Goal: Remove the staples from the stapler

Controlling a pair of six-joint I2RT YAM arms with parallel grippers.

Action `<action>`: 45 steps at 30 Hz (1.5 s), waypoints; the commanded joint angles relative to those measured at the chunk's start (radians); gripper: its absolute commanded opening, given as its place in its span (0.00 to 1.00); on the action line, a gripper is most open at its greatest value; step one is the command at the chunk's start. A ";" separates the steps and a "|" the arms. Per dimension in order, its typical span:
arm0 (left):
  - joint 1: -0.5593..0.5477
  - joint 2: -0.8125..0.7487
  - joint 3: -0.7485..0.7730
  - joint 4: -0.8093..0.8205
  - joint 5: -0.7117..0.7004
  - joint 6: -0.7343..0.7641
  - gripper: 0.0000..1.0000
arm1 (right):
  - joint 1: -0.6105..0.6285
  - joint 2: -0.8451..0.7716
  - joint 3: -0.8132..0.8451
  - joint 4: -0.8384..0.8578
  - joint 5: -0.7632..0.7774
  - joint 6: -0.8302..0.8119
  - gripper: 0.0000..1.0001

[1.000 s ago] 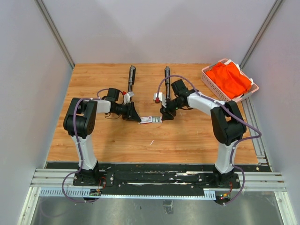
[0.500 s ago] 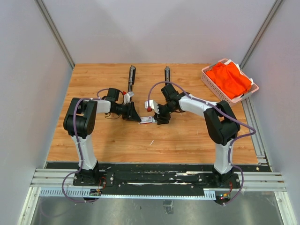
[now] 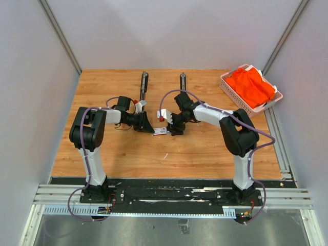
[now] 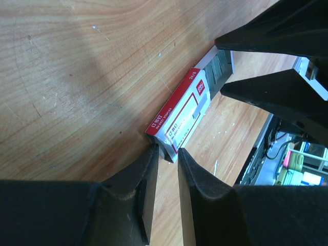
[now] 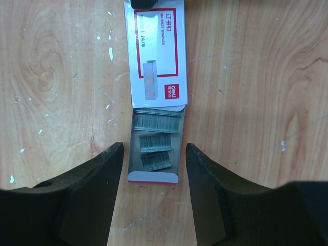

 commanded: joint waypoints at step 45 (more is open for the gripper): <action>0.013 0.025 -0.012 0.020 -0.017 -0.025 0.32 | 0.033 0.082 0.124 -0.200 -0.081 -0.150 0.43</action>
